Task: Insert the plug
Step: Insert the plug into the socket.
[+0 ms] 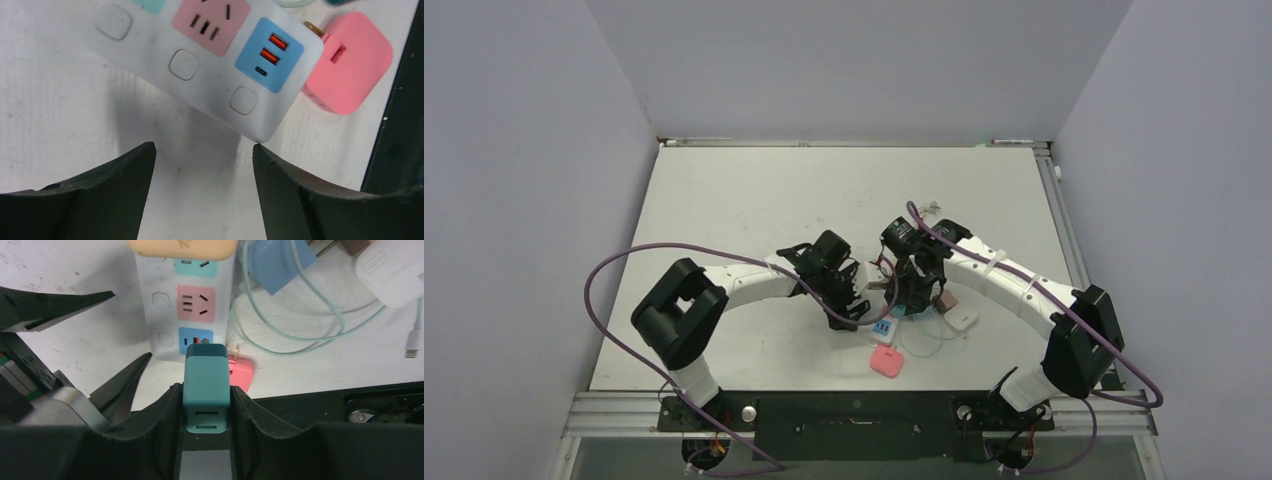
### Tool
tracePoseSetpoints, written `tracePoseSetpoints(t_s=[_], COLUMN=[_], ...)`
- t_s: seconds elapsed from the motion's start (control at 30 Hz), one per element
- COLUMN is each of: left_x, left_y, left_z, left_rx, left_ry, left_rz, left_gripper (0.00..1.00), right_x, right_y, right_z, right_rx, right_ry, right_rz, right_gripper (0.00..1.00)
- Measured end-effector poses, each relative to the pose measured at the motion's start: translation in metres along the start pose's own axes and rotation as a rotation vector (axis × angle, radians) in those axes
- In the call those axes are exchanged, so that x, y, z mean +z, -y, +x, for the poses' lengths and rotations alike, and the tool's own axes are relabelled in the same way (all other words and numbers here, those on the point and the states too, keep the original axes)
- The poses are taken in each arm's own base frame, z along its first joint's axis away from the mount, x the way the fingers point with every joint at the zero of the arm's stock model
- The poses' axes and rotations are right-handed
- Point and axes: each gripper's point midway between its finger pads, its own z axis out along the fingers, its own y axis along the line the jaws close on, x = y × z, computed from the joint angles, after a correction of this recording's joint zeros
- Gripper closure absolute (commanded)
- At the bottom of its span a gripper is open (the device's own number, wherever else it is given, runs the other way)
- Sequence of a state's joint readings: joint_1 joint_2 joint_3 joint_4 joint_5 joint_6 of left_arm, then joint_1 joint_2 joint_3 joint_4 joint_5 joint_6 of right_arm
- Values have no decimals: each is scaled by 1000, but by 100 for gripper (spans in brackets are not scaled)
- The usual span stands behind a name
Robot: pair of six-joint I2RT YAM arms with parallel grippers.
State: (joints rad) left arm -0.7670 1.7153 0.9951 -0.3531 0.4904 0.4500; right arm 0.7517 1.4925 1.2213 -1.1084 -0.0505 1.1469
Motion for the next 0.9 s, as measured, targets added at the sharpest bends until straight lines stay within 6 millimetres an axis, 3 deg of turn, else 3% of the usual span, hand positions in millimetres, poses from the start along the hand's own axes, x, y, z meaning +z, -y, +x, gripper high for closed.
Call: tracePoseSetpoints(t_s=[0.13, 0.33, 0.4, 0.47, 0.67, 0.9], left_x=[11, 10, 3, -8, -51, -73], left_y=[18, 20, 17, 11, -9, -24], left_z=[-9, -10, -8, -10, -28, -27], left_rx=[-20, -62, -94, -124, -199, -321], left_ry=[29, 66, 76, 107, 244, 320], left_rz=[33, 22, 8, -6, -50, -6], left_gripper=[31, 22, 16, 2, 4, 4], right_x=[3, 5, 5, 6, 11, 28], right_y=[0, -2, -4, -4, 0, 2], right_z=[8, 9, 7, 5, 2, -1], right_rx=[-26, -72, -86, -103, -129, -128], right_ry=[2, 43, 54, 62, 53, 4], right_rz=[11, 15, 7, 6, 15, 50], right_gripper=[95, 95, 95, 95, 95, 95])
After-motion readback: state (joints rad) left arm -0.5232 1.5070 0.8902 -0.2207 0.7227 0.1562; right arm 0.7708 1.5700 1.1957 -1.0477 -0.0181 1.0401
